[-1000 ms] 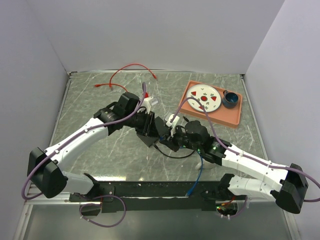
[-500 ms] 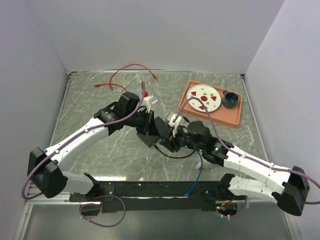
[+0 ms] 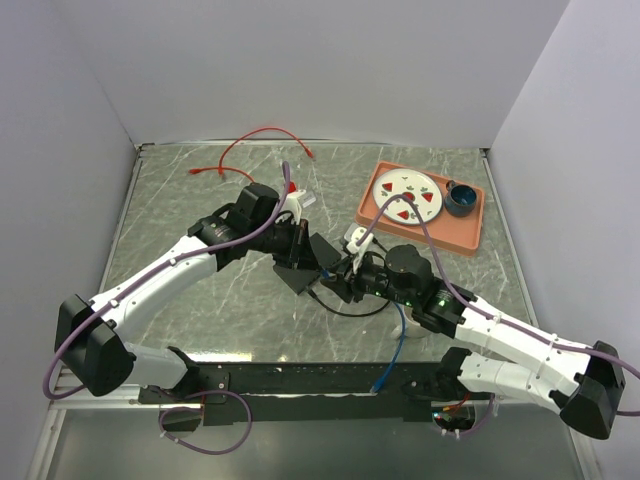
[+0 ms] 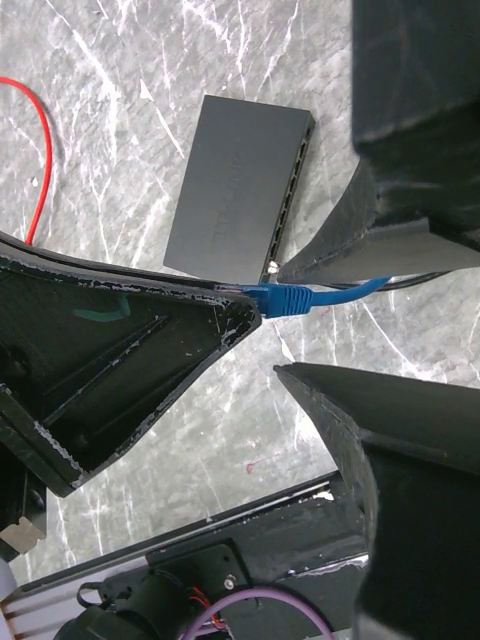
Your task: Insert the plug into the switch port
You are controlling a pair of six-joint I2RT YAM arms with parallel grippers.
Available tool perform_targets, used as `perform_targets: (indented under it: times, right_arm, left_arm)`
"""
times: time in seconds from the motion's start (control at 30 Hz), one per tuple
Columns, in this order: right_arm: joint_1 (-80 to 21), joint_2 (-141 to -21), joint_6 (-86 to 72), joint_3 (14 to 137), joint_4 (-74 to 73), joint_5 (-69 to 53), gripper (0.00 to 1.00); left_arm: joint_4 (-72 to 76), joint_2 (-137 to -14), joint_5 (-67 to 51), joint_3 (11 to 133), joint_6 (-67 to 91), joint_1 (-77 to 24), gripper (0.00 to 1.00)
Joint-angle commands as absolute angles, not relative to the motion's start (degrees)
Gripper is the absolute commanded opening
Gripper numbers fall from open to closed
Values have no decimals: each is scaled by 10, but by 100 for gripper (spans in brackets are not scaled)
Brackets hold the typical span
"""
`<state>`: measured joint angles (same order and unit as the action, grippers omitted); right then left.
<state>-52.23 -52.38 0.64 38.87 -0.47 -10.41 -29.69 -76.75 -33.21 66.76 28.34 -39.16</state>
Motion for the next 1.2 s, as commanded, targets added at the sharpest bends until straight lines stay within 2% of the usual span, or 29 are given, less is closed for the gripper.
perform_targets:
  times: [0.0, 0.27, 0.37, 0.4, 0.43, 0.47, 0.77, 0.87, 0.9, 0.97, 1.07, 1.17]
  right_arm:
    - [-521, -530, 1, 381, 25, -97, 43]
    - [-522, -547, 1, 381, 32, -95, 41]
    - [-521, -555, 1, 381, 33, -92, 24]
    - [-521, -557, 2, 382, 33, -92, 9]
    - [-522, -559, 1, 385, 33, -93, 1]
    - [-522, -563, 1, 387, 31, -91, 0]
    - [-520, -558, -9, 381, 33, -94, 0]
    - [-520, -548, -5, 374, 38, -99, 24]
    - [-521, -544, -5, 372, 40, -98, 36]
    - [-521, -541, -5, 367, 40, -95, 41]
    - [-520, -544, -7, 366, 40, -97, 39]
    - [-521, -549, -11, 366, 41, -93, 28]
  left_arm:
    - [-274, -754, -349, 671, 295, -393, 1]
    - [-278, -751, -353, 671, 296, -393, 1]
    - [-280, -748, -354, 671, 295, -393, 1]
    - [-279, -749, -355, 671, 296, -393, 1]
    - [-279, -748, -358, 671, 295, -393, 1]
    - [-279, -748, -357, 671, 296, -393, 1]
    - [-280, -747, -354, 671, 295, -393, 1]
    - [-280, -749, -356, 671, 295, -393, 1]
    - [-278, -749, -357, 670, 296, -393, 1]
    - [-276, -748, -359, 669, 297, -393, 1]
    - [-278, -749, -358, 672, 298, -393, 1]
    - [-279, -748, -361, 675, 299, -393, 1]
